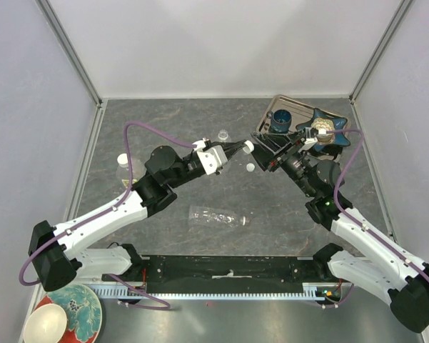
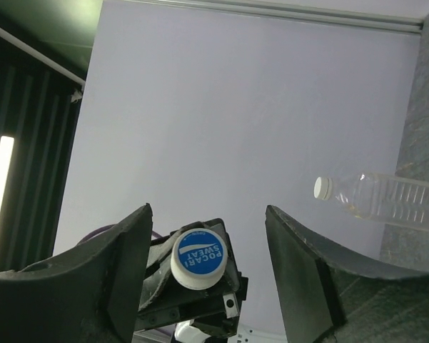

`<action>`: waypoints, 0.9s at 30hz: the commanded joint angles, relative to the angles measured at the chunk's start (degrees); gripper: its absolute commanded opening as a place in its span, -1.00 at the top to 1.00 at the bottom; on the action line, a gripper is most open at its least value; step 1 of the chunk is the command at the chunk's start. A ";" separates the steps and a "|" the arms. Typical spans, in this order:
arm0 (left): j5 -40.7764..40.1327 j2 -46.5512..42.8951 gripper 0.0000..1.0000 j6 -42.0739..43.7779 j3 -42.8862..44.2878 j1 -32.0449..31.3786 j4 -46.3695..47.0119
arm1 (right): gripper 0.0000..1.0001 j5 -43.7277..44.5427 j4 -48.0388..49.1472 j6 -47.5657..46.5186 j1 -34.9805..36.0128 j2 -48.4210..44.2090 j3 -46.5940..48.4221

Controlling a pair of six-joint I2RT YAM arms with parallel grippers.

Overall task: Screw on the bottle caps
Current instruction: Pick up the bottle cap from the center of the board.

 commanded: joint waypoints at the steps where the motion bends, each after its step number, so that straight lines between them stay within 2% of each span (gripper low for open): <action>1: 0.85 -0.10 0.96 -1.12 -0.49 0.03 3.91 | -0.48 -2.00 3.35 -2.04 0.01 0.00 3.63; 6: 0.58 0.43 0.96 -1.03 -0.66 0.02 4.00 | -0.49 -3.76 6.52 -0.63 0.01 1.49 3.63; 19: -0.21 0.87 0.96 -0.50 -1.54 0.02 4.79 | -0.19 -4.99 7.31 0.43 0.01 1.49 2.84; 22: -0.91 0.70 0.96 -0.68 -1.54 0.02 4.53 | -0.11 -4.99 8.10 0.78 -0.08 1.76 2.40; 27: -1.97 0.26 0.96 0.37 -2.33 0.02 4.70 | 0.21 -5.17 8.81 1.22 0.01 1.93 2.14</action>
